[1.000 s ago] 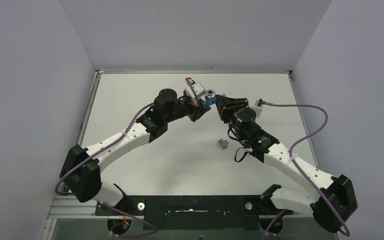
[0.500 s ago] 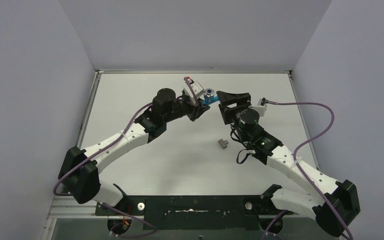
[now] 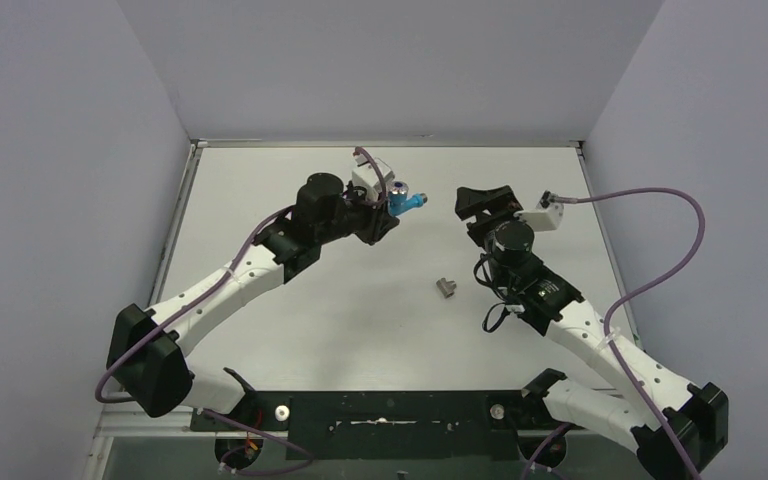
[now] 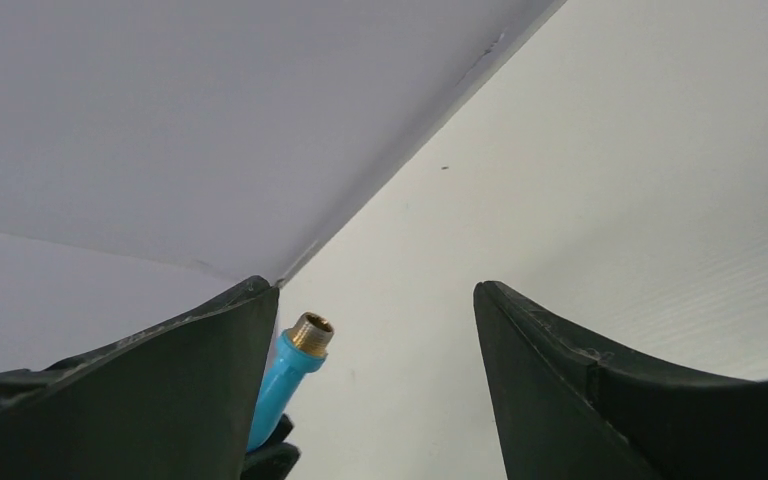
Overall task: Install the water faucets
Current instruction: Pick up the water faucet from the center of the board.
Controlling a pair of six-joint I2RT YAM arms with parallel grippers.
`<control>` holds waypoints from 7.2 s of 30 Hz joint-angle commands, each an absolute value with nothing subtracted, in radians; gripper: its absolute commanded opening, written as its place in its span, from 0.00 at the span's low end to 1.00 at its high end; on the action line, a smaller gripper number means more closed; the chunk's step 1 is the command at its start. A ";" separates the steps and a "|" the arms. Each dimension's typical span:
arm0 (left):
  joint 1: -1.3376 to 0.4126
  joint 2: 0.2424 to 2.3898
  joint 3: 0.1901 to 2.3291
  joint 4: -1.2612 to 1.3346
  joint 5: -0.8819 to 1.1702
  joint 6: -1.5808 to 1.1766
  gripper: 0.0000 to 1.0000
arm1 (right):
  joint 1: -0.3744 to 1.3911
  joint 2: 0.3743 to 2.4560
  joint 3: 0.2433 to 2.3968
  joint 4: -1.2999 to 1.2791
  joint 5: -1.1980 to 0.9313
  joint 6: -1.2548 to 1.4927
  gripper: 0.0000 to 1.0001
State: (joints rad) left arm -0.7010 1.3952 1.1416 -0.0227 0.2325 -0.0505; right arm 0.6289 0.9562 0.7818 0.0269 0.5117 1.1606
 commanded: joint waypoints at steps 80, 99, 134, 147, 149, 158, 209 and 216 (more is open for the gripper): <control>-0.503 1.045 1.051 -0.061 1.039 -0.099 0.23 | 0.565 1.046 1.088 0.065 -1.096 0.000 0.00; -0.506 1.054 0.994 0.222 1.047 -0.292 0.57 | 0.609 1.136 1.028 0.429 -1.102 0.248 0.00; -0.505 1.000 0.941 0.382 0.983 -0.403 0.37 | 0.634 1.039 0.930 0.617 -0.944 0.332 0.00; -0.506 1.019 0.945 0.387 0.990 -0.409 0.37 | 0.636 1.092 0.936 0.698 -0.952 0.400 0.00; -0.506 1.023 0.948 0.388 0.990 -0.410 0.36 | 0.636 1.101 0.936 0.715 -0.955 0.411 0.00; -0.508 1.038 0.954 0.412 0.998 -0.421 0.27 | 0.645 1.139 0.952 0.739 -0.971 0.422 0.00; -0.508 1.020 0.966 0.433 1.012 -0.445 0.00 | 0.689 1.145 0.964 0.496 -0.944 0.264 0.00; -0.508 1.049 1.042 0.206 1.072 -0.270 0.00 | 0.689 1.108 1.043 0.286 -0.971 0.139 0.51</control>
State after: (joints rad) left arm -0.4969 1.0466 0.9463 0.2928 1.0389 -0.3992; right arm 0.6720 1.1255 0.9890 0.4435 -0.9520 0.2371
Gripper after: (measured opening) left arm 0.268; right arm 0.443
